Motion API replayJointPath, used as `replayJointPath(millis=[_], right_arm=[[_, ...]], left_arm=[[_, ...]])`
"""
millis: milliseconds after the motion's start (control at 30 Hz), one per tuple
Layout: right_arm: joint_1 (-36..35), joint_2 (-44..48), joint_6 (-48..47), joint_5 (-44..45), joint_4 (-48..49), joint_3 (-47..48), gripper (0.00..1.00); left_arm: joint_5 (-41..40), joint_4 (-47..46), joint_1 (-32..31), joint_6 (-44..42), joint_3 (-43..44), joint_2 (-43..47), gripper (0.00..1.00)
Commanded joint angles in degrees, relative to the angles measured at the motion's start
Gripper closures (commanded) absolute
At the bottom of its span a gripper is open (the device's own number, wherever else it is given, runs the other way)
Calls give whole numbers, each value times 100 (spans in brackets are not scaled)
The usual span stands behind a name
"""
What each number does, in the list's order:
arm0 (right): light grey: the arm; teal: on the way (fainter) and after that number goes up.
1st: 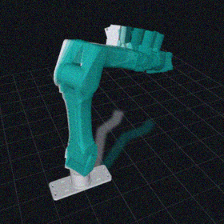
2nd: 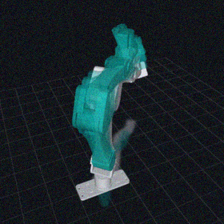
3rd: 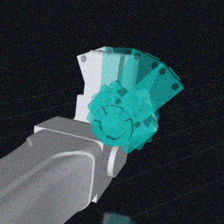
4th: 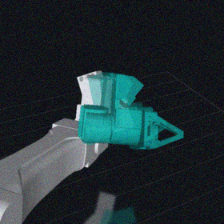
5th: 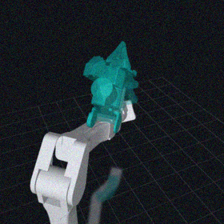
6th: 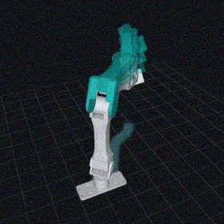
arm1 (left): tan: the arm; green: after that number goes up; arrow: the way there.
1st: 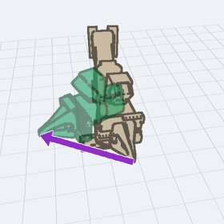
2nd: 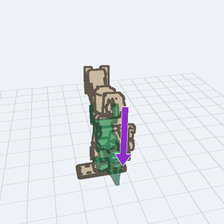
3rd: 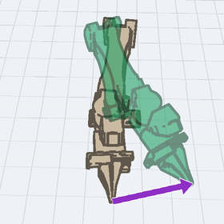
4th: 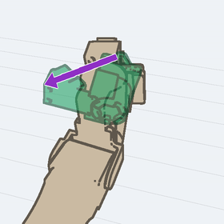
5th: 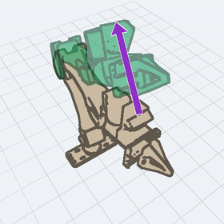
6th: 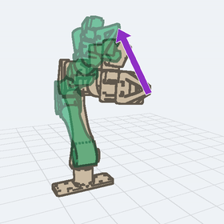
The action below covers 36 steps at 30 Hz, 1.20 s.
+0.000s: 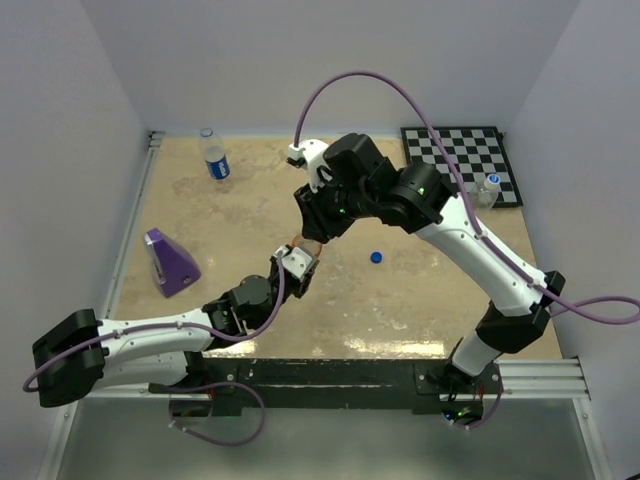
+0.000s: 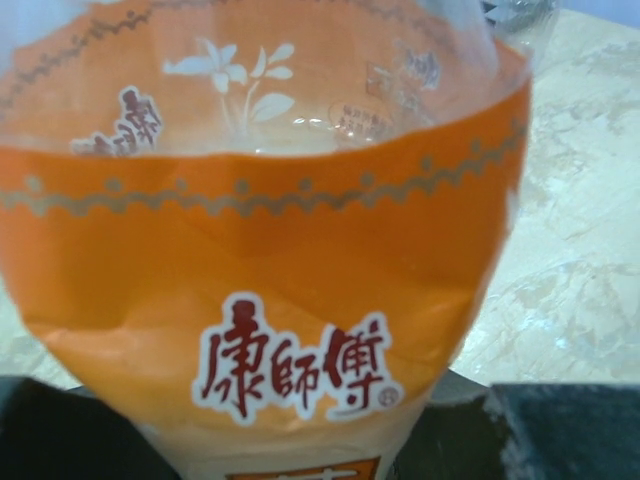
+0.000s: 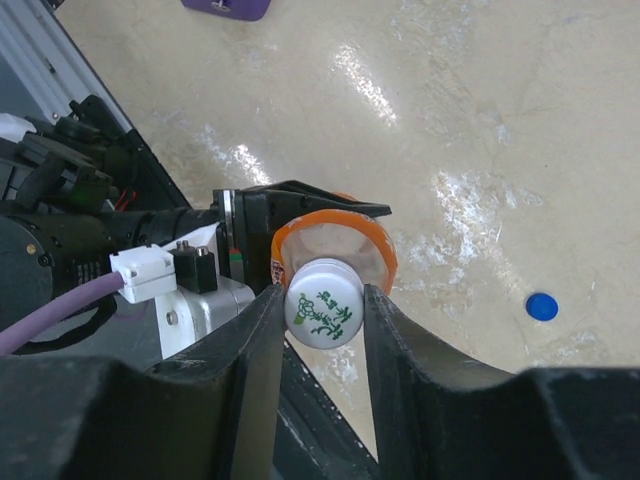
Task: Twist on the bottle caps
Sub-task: Screw the bottle cap onto the plastic bottle.
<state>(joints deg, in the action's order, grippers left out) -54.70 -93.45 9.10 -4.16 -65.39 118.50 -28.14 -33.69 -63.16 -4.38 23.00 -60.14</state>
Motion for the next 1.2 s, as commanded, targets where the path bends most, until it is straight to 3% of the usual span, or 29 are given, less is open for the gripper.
replayJointPath(millis=[0, 200, 333, 500, 700, 767, 833, 1000, 1167], right_arm=[[-50, -112, 153, 30, 281, 200, 58], [-50, -51, 127, 38, 316, 288, 32], [-50, 28, 83, 109, 324, 595, 21], [-41, 475, -434, -127, 701, 623, 21], [100, 2003, -1682, -1277, 2150, -1045, 23], [117, 2531, -2008, -2033, 2669, -1590, 22], [117, 2892, -2219, -2246, 2969, -1978, 23], [135, 2850, -2501, -2528, 3049, -2375, 25], [371, 2666, -2659, -3019, 3225, -2507, 28]], left_arm=[[643, -1148, -144, 385, 81, -112, 77], [757, -1087, -136, 789, 55, -314, 79], [862, -1008, -109, 878, 38, -358, 80], [1984, -937, 250, 913, -50, -262, 80], [4393, -1017, 1147, 1018, -200, 230, 77], [4772, -807, 1253, 922, -112, 423, 77], [5141, -578, 1323, 852, 28, 520, 76], [5793, -156, 1402, 772, 345, 661, 75], [5881, 196, 1438, 623, 512, 767, 75]])
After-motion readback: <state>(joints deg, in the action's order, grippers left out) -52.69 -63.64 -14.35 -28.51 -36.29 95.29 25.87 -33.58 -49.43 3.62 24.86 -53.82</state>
